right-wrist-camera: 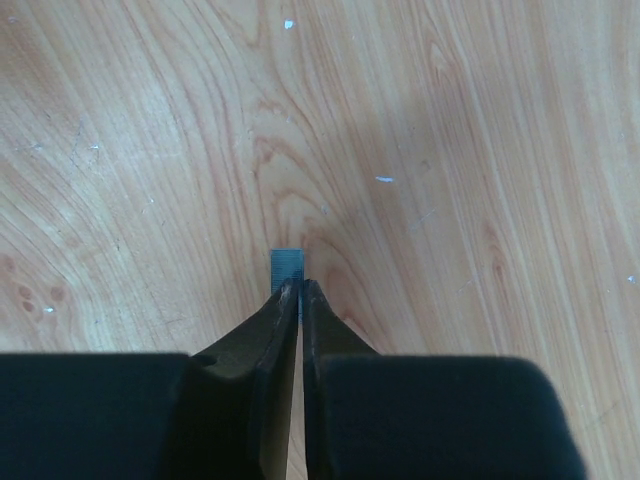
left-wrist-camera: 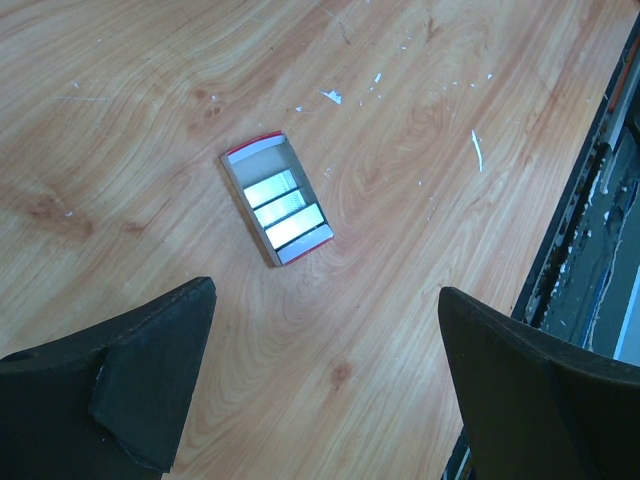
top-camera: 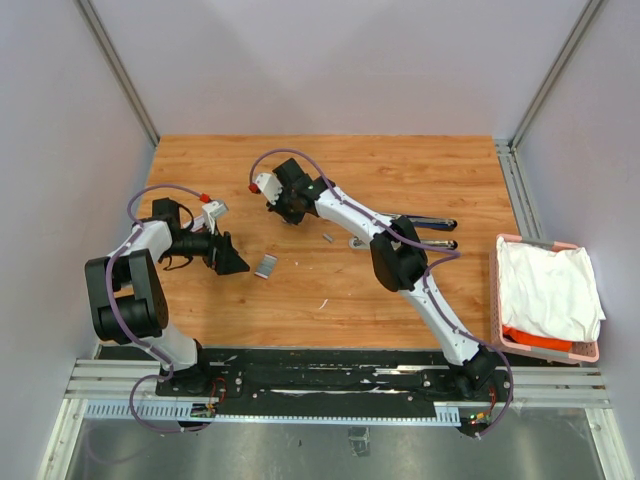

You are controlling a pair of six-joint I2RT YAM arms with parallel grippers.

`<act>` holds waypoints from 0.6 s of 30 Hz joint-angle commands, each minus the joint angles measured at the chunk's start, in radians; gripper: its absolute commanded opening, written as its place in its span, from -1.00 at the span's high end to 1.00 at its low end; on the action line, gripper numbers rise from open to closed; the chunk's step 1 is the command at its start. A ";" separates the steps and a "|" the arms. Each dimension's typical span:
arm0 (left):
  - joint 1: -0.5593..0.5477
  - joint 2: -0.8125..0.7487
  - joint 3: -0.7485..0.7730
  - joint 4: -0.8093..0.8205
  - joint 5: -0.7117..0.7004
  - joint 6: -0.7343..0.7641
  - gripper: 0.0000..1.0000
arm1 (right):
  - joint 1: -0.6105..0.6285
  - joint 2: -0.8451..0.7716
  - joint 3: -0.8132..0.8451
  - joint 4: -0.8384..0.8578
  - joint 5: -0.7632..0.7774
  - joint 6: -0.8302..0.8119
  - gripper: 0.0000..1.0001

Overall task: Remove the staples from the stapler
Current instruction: Pick up the staple from the center of the board.

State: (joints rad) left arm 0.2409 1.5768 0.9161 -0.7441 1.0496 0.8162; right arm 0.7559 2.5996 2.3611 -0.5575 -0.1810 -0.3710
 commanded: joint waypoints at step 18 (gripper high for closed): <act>0.008 0.005 -0.002 -0.021 0.019 0.030 -0.96 | -0.012 -0.041 0.044 -0.064 -0.109 0.091 0.99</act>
State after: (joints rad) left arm 0.2409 1.5780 0.9161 -0.7547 1.0496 0.8276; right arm 0.7559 2.5996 2.3665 -0.5858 -0.2462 -0.3229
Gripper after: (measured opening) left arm 0.981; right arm 0.006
